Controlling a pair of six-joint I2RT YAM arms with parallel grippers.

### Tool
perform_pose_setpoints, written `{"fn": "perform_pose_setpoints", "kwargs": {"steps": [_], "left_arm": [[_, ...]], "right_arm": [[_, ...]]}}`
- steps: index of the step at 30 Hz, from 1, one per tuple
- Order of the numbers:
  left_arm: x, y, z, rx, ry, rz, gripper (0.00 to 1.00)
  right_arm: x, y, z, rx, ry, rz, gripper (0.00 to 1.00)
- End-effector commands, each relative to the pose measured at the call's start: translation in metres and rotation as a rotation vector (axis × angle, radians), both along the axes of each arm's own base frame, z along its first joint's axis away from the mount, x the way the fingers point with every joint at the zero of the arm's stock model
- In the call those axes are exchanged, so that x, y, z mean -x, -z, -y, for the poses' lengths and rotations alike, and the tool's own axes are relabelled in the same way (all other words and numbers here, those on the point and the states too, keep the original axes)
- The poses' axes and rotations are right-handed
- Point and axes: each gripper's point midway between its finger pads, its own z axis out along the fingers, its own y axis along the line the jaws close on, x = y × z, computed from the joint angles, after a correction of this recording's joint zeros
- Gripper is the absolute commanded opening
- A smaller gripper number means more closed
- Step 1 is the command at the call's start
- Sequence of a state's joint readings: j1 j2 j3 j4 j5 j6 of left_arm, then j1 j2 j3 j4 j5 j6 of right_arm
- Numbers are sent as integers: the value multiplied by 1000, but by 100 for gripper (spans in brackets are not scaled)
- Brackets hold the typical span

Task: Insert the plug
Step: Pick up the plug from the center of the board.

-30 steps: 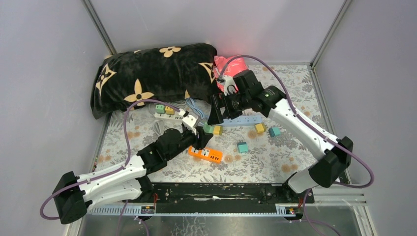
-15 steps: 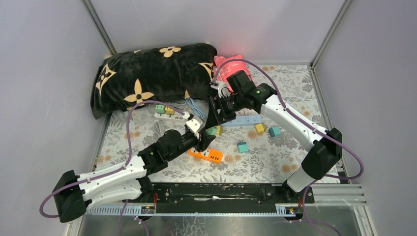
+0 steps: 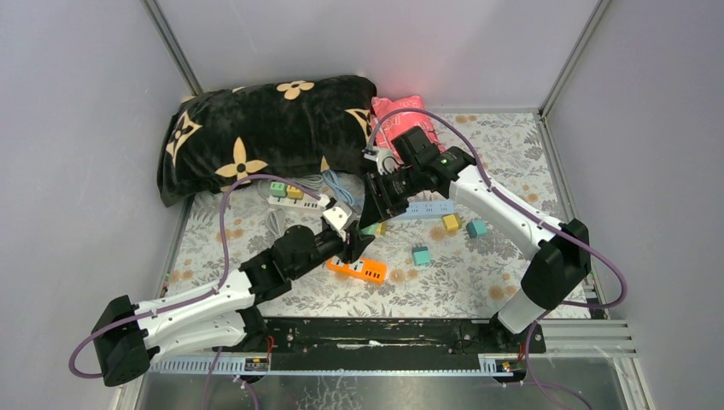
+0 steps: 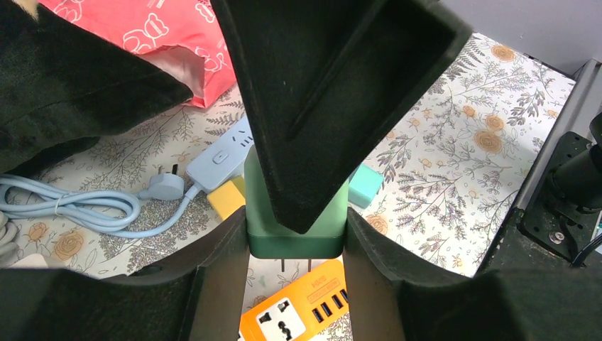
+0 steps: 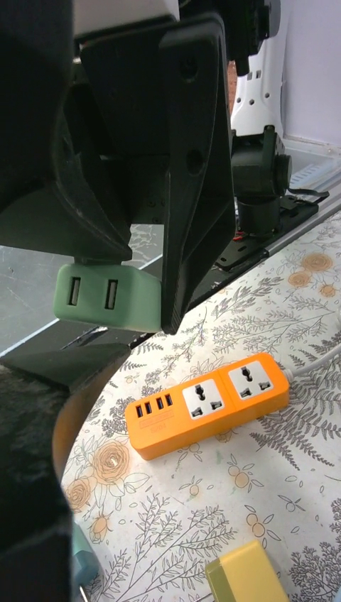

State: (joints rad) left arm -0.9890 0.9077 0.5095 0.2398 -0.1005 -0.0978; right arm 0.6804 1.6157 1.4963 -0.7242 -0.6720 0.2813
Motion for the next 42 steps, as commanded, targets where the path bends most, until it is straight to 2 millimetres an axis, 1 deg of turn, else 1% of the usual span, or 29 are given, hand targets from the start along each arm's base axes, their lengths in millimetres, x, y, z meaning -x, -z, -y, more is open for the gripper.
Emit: {"fn": "perform_pose_setpoints", "kwargs": {"steps": [1, 3, 5, 7, 8, 11, 14, 18, 20, 24, 25, 26, 27, 29, 30, 31, 36, 42], "left_arm": [[-1, -22, 4, 73, 3, 58, 10], [-1, -20, 3, 73, -3, 54, 10], [-1, -18, 2, 74, -11, 48, 11], [-1, -16, 0, 73, -19, 39, 13], [-2, -16, -1, 71, -30, 31, 15], [-5, -12, -6, 64, -64, 13, 19], [-5, -7, -11, 60, -92, -13, 27], [-5, -2, -19, 75, -137, -50, 38], [-5, 1, -25, 84, -160, -72, 46], [-7, 3, -39, 111, -238, -105, 53], [-6, 2, -41, 117, -244, -108, 57], [-5, 1, -43, 125, -249, -112, 64], [-5, 0, -45, 136, -253, -114, 75], [-4, 0, -48, 146, -261, -118, 86], [-3, 0, -50, 148, -268, -122, 98], [-4, 0, -52, 151, -278, -124, 100], [-6, 2, -63, 190, -354, -179, 100], [-7, 3, -78, 299, -479, -300, 100]], "right_arm": [[-1, 2, -1, -12, -10, -2, 50], [-1, 1, -2, -20, -12, 2, 44], [0, -1, -3, -28, -17, 6, 32], [0, -4, -3, -39, -21, 15, 16], [0, -7, -3, -47, -23, 25, 12], [-1, -13, -5, -70, -28, 49, 5], [-1, -17, -6, -89, -34, 68, 0], [-3, -24, -6, -102, -39, 102, 0], [-4, -29, -5, -107, -36, 124, 0], [-7, -36, -3, -107, -29, 168, 0], [-8, -36, -2, -104, -27, 177, 0], [-9, -37, -2, -104, -25, 184, 0], [-10, -38, -2, -106, -22, 192, 0], [-10, -39, -2, -109, -22, 197, 0], [-11, -41, -2, -112, -22, 203, 0], [-11, -42, -2, -113, -20, 208, 0], [-14, -41, 2, -100, -20, 252, 0], [-23, -25, 8, -52, -7, 306, 0]]}}
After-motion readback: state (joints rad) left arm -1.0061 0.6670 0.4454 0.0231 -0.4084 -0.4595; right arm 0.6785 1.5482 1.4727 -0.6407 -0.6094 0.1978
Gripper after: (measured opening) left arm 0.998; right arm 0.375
